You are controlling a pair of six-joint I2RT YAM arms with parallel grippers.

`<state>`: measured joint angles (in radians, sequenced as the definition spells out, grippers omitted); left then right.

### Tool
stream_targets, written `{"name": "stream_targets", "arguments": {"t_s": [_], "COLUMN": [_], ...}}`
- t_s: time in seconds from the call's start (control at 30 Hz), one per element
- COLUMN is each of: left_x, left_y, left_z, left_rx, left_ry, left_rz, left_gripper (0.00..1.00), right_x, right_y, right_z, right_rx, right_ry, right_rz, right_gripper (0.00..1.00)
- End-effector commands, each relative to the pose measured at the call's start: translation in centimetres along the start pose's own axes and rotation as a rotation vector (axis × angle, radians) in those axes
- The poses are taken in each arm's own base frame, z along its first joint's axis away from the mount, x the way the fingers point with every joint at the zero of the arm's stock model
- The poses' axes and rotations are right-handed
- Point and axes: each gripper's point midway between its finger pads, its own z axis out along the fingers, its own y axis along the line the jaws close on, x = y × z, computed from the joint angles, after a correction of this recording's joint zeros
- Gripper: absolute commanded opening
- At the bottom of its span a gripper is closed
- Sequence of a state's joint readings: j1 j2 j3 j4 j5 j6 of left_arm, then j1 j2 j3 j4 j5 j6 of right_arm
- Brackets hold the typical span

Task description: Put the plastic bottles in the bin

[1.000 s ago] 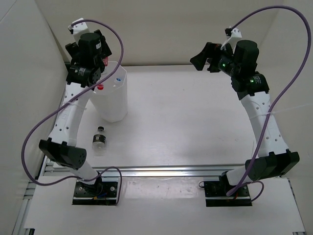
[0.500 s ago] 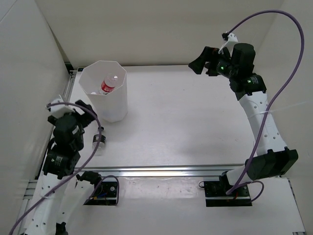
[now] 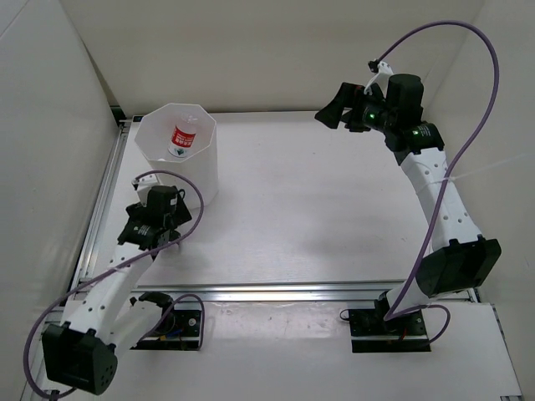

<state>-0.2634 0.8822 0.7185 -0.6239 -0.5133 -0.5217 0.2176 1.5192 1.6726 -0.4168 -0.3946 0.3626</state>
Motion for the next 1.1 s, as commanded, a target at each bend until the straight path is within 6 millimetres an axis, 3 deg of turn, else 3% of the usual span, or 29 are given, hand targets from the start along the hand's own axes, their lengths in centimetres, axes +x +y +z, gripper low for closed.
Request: {"name": "stream_targets", "arguments": {"t_s": [0.0, 0.13, 0.6, 0.8, 0.83, 0.87, 0.93, 1.07], "left_x": [1.1, 4.2, 8.2, 11.3, 11.7, 12.4, 12.7, 12.0], "left_y": [1.0, 1.8, 3.2, 4.3, 4.3, 4.3, 4.0, 3.1], "left_z": [1.2, 2.6, 4.4, 4.5, 4.6, 4.5, 4.3, 3.8], "left_rx": [-0.083, -0.137, -0.237, -0.286, -0.282, -0.279, -0.253, -0.189], "left_ry": [0.023, 0.109, 0.229, 0.273, 0.284, 0.304, 0.317, 0.305], "left_rz": [-0.008, 0.033, -0.030, -0.125, -0.146, -0.154, -0.165, -0.181], "left_gripper": [1.00, 1.00, 1.00, 1.00, 0.97, 0.69, 0.43, 0.34], "right_x": [-1.5, -1.0, -0.2, -1.2, -1.3, -1.5, -1.3, -0.8], "right_y": [1.0, 0.6, 0.1, 0.7, 0.6, 0.8, 0.7, 0.6], "right_z": [-1.2, -1.5, -2.4, -3.1, -3.1, -3.5, -3.5, -3.6], "right_rx": [-0.018, 0.002, 0.037, 0.040, 0.048, 0.046, 0.048, 0.051], "right_ry": [-0.052, -0.052, -0.047, -0.068, -0.071, -0.079, -0.072, -0.065], "right_rz": [-0.042, -0.058, -0.068, -0.077, -0.077, -0.081, -0.077, -0.074], "right_gripper": [1.00, 1.00, 1.00, 1.00, 1.00, 1.00, 1.00, 1.00]}}
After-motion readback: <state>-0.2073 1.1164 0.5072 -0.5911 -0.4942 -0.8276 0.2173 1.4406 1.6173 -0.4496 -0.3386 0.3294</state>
